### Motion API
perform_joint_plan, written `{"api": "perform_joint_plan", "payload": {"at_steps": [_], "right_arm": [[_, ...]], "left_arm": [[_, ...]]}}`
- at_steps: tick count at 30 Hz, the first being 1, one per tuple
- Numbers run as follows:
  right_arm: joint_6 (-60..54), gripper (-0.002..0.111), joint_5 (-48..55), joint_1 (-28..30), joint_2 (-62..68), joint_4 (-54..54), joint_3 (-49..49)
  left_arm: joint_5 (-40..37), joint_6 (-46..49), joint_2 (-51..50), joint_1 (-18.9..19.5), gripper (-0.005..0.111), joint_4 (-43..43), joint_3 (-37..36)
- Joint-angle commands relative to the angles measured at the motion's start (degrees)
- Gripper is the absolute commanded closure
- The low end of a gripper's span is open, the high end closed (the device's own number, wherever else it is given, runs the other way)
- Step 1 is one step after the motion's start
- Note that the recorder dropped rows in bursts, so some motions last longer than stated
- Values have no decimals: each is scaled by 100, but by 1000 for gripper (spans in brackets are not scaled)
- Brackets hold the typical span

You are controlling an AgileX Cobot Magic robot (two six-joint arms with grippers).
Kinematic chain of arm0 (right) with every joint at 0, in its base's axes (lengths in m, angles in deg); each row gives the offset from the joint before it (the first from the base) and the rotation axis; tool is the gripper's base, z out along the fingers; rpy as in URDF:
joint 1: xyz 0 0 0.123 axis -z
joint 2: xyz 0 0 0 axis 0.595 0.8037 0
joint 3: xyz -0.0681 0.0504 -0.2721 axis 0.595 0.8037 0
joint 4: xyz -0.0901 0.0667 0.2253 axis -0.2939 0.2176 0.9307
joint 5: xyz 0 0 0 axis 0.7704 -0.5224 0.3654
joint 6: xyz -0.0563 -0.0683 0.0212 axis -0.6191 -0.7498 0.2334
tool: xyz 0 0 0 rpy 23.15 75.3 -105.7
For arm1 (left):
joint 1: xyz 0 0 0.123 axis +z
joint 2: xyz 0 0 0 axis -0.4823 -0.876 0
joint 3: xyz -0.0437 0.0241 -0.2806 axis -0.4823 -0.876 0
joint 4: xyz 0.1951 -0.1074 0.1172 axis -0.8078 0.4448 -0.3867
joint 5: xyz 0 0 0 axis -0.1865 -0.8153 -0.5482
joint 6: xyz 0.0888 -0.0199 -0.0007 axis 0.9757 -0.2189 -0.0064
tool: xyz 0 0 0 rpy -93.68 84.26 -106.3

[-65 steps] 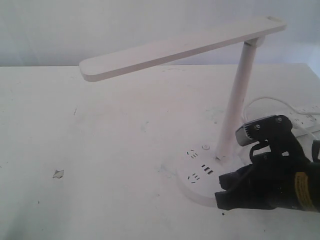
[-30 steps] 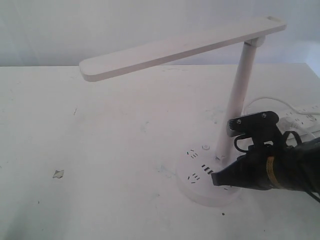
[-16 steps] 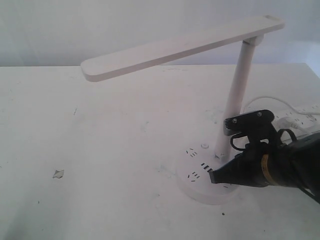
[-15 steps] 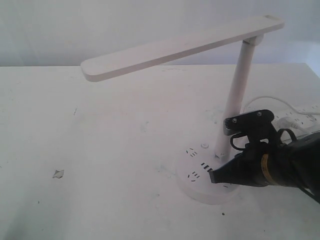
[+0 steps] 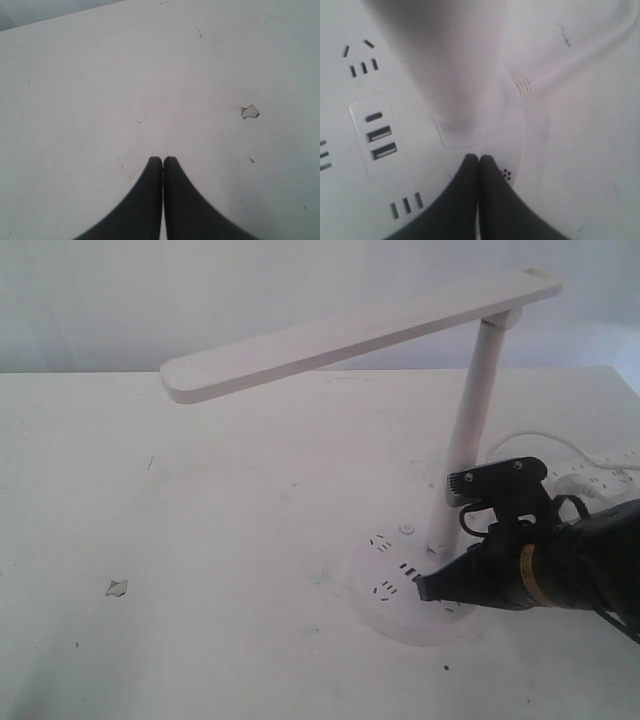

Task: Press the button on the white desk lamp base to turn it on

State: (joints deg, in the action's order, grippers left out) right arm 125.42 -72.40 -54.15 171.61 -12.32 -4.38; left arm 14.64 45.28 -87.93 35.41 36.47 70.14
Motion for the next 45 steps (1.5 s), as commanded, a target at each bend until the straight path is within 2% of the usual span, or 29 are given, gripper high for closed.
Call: {"api": "perform_joint_plan", "payload": {"at_steps": [1,8,14,23,32,35,39,41,45], "right_arm": [[175,108,-426,0,570,21,156],[217,108,-642,0,839,21,178],[377,108,-1216,0,839,16,211],[377,108,-708,0,839,16,586],[340,108,-733,0,788,16,693],[131,108,-942,0,202,16,693],[85,108,-918,0,-1287,16,693],[85,108,-637,0,-2121,16,693],[85,108,203,0,-2366,16,693]], "left_arm": [[6,-6,22,3,107,33,-19],[6,-6,22,3,107,33,-19],[6,-6,22,3,107,33,-19],[6,-6,22,3,107,33,-19],[6,-6,22,3,107,33,-19],[6,-6,22,3,107,33,-19],[6,-6,22,3,107,33,-19],[6,-6,22,3,107,33,-19],[6,-6,22,3,107,33,-19]]}}
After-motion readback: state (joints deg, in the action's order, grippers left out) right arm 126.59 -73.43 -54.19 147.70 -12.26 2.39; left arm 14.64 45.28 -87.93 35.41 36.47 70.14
